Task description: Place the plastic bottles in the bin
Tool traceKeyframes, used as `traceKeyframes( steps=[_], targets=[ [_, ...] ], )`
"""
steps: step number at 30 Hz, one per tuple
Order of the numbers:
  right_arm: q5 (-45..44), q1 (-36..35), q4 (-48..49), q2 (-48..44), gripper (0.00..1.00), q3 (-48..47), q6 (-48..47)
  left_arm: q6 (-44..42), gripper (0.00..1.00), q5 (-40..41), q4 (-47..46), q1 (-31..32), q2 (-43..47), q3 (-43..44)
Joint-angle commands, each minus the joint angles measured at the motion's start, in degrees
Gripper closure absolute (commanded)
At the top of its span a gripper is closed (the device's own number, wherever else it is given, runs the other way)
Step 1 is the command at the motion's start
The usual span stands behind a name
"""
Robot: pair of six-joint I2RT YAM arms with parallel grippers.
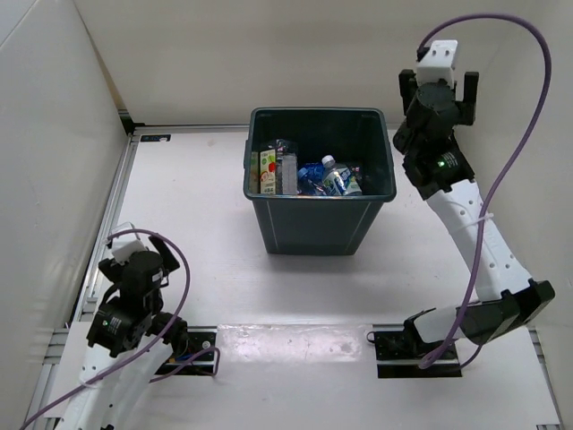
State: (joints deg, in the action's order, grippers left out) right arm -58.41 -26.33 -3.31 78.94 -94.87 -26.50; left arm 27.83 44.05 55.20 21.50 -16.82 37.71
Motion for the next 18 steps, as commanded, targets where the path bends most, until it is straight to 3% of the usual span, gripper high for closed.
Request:
traceKeyframes(
  steps=[1, 11, 18],
  targets=[
    [-5.1, 1.7, -9.4, -0.4, 0.10, 4.5, 7.2, -1.4, 0.00, -1.8, -2.0, 0.2, -1.2, -0.2],
    [6.8, 3.6, -33.7, -15.6, 0.10, 25.6, 25.7, -4.5, 0.00, -6.1, -4.5, 0.2, 0.9, -1.9],
    [23.9, 15.9, -44.4, -19.5, 0.10, 32.2, 34.8, -5.5, 0.00, -8.6, -4.7, 0.2, 0.9, -1.5]
  ],
)
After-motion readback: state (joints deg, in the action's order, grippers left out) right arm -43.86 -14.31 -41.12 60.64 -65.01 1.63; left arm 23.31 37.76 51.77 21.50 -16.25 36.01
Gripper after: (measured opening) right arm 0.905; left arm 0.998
